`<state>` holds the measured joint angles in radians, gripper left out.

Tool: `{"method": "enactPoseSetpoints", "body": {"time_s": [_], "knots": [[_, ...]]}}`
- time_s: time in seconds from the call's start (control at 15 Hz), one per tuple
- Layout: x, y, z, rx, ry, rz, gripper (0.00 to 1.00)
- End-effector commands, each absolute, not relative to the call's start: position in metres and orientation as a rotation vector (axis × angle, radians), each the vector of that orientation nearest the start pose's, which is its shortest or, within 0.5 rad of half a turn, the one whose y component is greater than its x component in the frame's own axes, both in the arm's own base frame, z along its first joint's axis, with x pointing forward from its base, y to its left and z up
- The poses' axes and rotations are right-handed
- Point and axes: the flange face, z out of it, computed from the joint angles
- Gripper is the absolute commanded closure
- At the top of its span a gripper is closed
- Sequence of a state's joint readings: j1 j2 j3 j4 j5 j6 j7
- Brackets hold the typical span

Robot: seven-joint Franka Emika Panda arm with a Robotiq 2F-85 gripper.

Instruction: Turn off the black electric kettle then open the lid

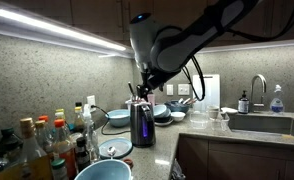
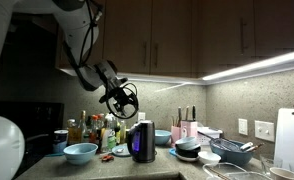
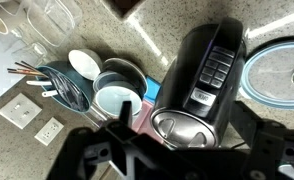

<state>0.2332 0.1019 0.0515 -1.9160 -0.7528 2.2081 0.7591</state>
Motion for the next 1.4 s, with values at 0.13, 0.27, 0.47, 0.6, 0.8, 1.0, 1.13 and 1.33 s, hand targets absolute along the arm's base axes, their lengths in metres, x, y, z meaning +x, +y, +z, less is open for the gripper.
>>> {"method": "enactPoseSetpoints", "body": {"time_s": [0.13, 0.27, 0.47, 0.6, 0.8, 1.0, 1.13, 1.33], "knots": [[0.6, 0.127, 0.445, -3.418, 0.116, -0.878, 0.0], [0.607, 0.122, 0.435, -3.421, 0.131, -0.867, 0.0], [0.613, 0.116, 0.416, -3.429, 0.126, -0.831, 0.0], [0.619, 0.115, 0.408, -3.426, 0.107, -0.841, 0.0], [0.626, 0.117, 0.405, -3.407, 0.081, -0.879, 0.0], [0.633, 0.119, 0.409, -3.386, 0.04, -0.956, 0.0], [0.637, 0.117, 0.414, -3.387, 0.035, -1.0, 0.0], [0.642, 0.11, 0.419, -3.405, 0.041, -1.029, 0.0]]}}
